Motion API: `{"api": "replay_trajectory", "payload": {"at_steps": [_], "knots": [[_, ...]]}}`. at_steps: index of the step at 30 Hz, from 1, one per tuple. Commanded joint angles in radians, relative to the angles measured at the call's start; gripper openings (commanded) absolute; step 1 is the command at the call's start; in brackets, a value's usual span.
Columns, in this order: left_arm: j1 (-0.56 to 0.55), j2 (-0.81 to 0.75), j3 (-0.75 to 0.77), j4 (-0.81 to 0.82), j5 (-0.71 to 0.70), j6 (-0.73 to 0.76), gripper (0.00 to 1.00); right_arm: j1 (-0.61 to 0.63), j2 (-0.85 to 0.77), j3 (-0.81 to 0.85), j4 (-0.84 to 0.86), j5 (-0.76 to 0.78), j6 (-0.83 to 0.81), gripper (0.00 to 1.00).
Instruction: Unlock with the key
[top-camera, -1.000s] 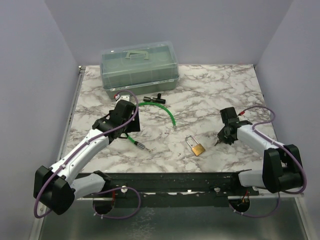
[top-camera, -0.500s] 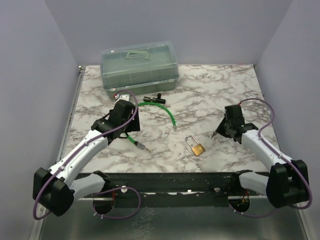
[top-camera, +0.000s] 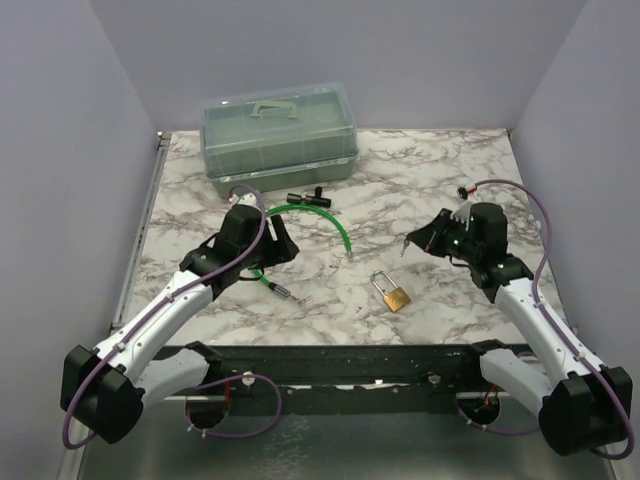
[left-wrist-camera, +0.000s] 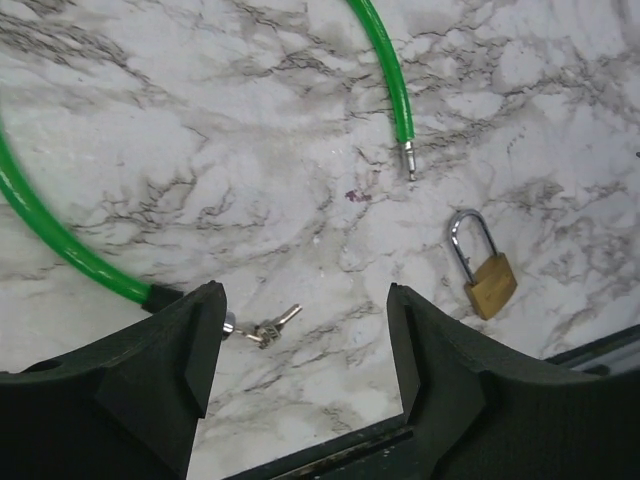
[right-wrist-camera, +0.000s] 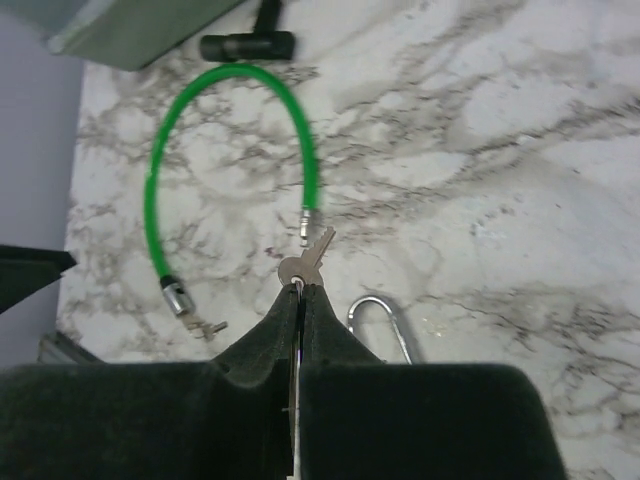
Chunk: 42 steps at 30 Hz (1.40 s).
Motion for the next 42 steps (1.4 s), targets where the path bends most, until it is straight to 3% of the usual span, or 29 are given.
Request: {"api": "replay_trajectory", "payload": {"at_steps": [1, 8, 15, 28, 42], "knots": [[0.001, 0.008, -0.065, 0.154, 0.153, -0.256, 0.70, 0.005, -0.046, 0.013, 0.153, -0.264, -0.027, 0.01], [0.000, 0.037, -0.105, 0.304, 0.287, -0.659, 0.70, 0.036, -0.066, -0.014, 0.286, -0.425, -0.016, 0.01], [0.001, 0.053, -0.239, 0.633, 0.370, -1.007, 0.67, 0.164, -0.039, -0.010, 0.356, -0.416, -0.026, 0.01], [-0.021, 0.160, -0.201, 0.737, 0.438, -1.093, 0.65, 0.341, 0.075, 0.017, 0.434, -0.329, -0.079, 0.01], [-0.069, 0.192, -0.204, 0.786, 0.438, -1.128, 0.52, 0.391, 0.131, 0.035, 0.472, -0.281, -0.103, 0.01]]}}
